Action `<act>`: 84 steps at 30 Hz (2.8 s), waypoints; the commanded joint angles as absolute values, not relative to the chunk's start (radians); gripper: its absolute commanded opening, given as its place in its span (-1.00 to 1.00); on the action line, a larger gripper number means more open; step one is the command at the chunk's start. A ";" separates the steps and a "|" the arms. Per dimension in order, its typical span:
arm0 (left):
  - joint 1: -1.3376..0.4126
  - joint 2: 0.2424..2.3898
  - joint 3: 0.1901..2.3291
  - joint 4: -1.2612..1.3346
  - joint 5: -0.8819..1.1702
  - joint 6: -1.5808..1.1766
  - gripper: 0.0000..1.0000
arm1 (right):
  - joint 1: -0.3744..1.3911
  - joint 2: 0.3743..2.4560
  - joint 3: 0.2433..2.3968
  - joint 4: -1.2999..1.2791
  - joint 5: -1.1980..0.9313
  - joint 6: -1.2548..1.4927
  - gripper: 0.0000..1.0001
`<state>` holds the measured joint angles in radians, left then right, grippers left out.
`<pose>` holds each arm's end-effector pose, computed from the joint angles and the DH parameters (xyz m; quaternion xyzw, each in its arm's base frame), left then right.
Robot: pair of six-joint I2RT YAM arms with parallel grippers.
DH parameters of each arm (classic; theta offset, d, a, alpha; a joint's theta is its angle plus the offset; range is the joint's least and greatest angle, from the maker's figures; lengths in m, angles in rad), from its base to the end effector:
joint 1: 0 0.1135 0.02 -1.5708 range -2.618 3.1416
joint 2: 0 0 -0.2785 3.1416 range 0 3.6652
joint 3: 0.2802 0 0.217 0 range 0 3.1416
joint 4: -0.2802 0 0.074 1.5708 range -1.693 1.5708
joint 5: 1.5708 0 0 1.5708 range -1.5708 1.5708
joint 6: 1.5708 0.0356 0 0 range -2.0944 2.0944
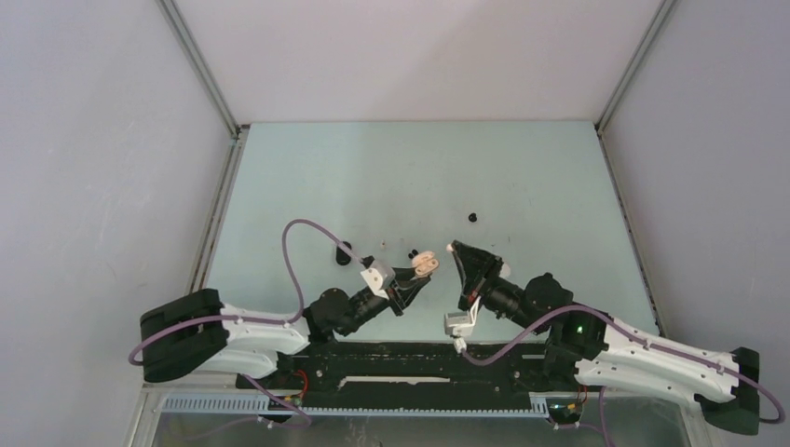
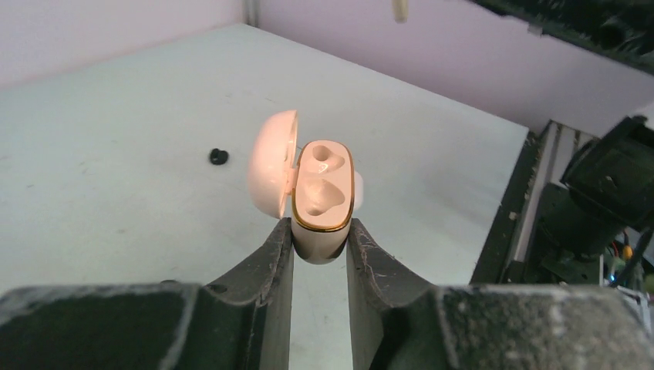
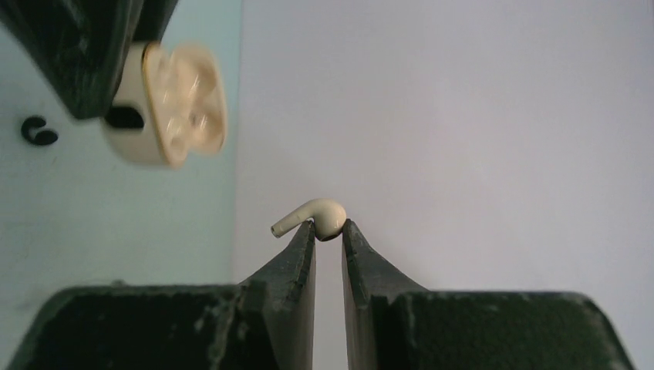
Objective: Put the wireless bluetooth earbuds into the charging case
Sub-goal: Place the earbud at the center of the board, then pick up the earbud from the center of the board.
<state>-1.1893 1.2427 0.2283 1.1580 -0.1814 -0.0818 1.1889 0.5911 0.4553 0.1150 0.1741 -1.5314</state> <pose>0.0801 -0.1825 0.2474 0.2846 0.5905 -0.3992 0.6411 0.0477 0.1021 0.2977 -0.6833 0.2083 -0.1800 0.6763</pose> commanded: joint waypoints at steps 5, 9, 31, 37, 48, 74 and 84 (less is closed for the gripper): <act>-1.195 0.965 0.199 0.923 -0.449 -0.079 -0.99 | 1.017 0.591 0.501 -0.236 0.248 -1.148 -1.00; -1.195 0.866 0.213 0.812 -0.500 -0.031 -1.00 | 0.960 0.684 0.500 -0.355 0.190 -1.075 -1.00; -1.195 0.650 0.236 0.646 -0.554 0.073 -0.99 | 0.905 1.262 0.647 -0.425 0.064 -0.837 -1.00; -1.195 0.655 0.251 0.630 -0.539 0.087 -0.99 | 0.860 1.491 0.856 -0.584 0.024 -0.706 -0.78; -1.195 0.668 0.272 0.614 -0.515 0.098 -0.99 | 0.780 1.438 0.877 -0.574 -0.030 -0.715 -0.41; -1.195 0.680 0.322 0.548 -0.521 0.101 -1.00 | 0.513 1.600 1.041 -0.763 -0.379 -0.135 -0.26; -1.195 0.671 0.318 0.551 -0.523 0.089 -0.99 | 0.518 1.717 1.136 -0.748 -0.293 -0.005 -0.09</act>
<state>-1.1893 0.6823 0.2844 0.5312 -0.5175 0.0795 0.5159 1.6711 1.0637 -0.7540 -0.3378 -0.0826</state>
